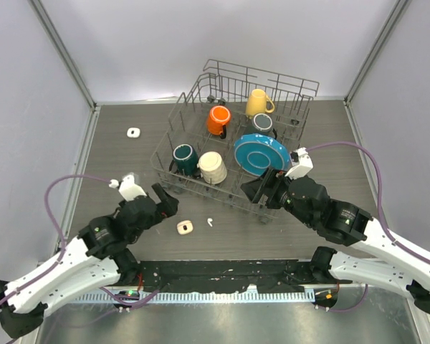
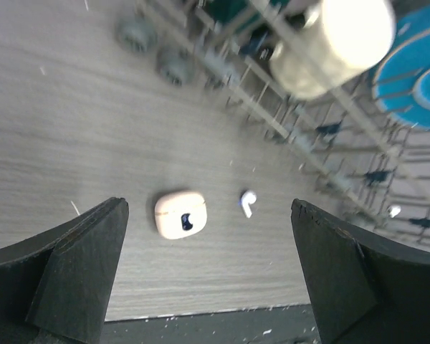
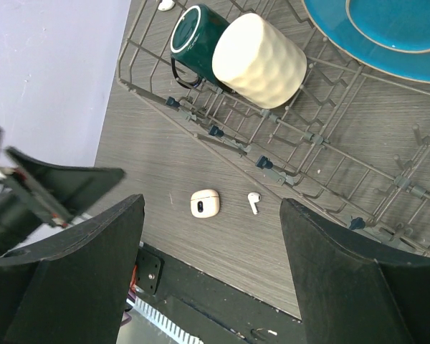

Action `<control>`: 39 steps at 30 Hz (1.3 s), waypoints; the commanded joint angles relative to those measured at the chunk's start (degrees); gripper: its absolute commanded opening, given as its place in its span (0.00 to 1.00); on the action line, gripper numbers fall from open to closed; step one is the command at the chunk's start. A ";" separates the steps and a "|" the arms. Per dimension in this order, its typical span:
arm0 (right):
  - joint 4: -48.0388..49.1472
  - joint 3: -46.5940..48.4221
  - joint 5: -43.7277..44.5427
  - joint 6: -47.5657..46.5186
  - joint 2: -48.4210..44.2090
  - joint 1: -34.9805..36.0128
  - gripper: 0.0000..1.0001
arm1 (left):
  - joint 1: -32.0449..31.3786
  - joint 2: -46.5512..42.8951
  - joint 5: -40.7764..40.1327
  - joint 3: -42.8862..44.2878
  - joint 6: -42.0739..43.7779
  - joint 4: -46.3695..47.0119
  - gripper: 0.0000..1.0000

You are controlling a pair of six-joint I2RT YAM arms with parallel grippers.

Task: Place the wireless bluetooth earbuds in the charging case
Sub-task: Place the charging case at the center of the board, then pick up the charging case at the center of the board.

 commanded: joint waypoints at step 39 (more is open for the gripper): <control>-7.92 9.57 6.24 -3.59 -6.92 0.25 0.82 | 58.49 66.03 33.26 52.41 56.68 21.31 1.00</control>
